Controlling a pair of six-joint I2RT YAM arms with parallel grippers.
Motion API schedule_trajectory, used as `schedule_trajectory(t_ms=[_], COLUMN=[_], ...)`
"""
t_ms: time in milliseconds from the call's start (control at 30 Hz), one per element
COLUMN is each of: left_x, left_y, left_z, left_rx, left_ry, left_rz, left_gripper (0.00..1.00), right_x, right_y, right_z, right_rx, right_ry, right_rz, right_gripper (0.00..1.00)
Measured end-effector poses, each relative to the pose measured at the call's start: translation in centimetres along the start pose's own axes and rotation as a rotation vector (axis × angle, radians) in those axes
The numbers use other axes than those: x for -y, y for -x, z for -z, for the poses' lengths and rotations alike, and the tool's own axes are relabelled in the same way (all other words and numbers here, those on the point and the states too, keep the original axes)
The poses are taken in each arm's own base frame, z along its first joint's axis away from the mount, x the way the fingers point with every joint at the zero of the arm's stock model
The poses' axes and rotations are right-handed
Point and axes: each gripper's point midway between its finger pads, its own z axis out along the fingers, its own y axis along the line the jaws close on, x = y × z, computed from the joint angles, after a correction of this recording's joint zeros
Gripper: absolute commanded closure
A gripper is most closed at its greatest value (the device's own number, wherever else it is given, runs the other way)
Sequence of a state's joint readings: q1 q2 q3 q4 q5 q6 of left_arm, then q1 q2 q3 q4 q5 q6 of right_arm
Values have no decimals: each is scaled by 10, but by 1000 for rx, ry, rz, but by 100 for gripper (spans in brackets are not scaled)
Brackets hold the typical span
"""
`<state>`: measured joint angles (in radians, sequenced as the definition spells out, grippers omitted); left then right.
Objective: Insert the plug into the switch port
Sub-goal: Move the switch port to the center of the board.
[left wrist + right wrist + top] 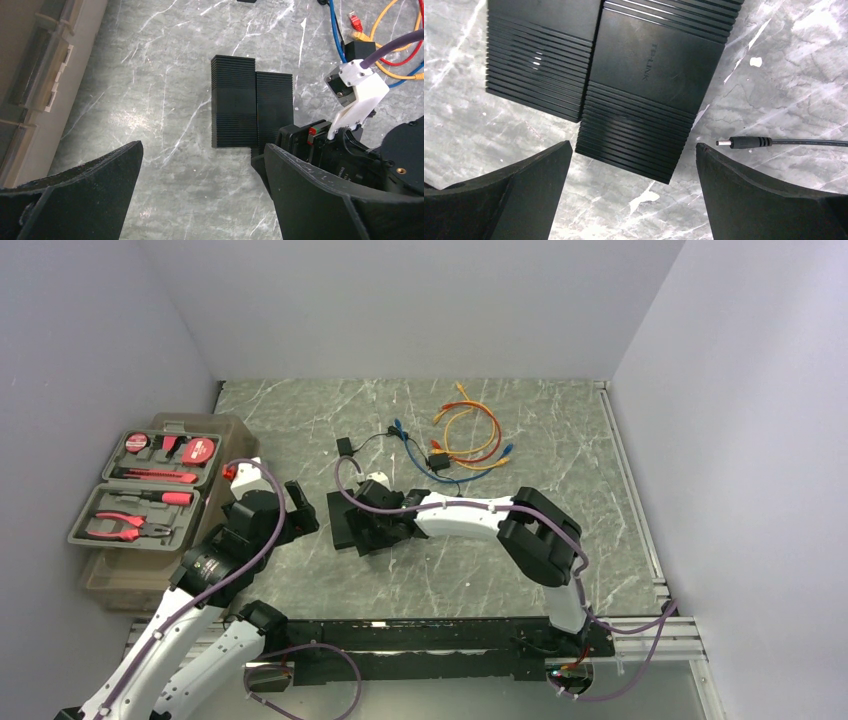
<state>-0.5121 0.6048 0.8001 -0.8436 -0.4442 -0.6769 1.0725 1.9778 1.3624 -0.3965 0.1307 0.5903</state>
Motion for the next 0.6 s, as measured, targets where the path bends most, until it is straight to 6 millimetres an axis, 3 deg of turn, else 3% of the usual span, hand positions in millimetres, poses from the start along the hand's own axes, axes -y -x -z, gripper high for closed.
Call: schedule_trajectory(t_ms=[367, 600], left_x=[0, -2], left_y=[1, 0], left_z=[2, 3], left_rx=[9, 7], left_ry=[-6, -3], left_rz=[4, 1], left_gripper=[1, 1], right_x=[-1, -4], right_y=[1, 8], right_z=[-8, -14], right_rx=[3, 7], right_ry=[-20, -31], right_rz=[-16, -19], right_gripper=[9, 31])
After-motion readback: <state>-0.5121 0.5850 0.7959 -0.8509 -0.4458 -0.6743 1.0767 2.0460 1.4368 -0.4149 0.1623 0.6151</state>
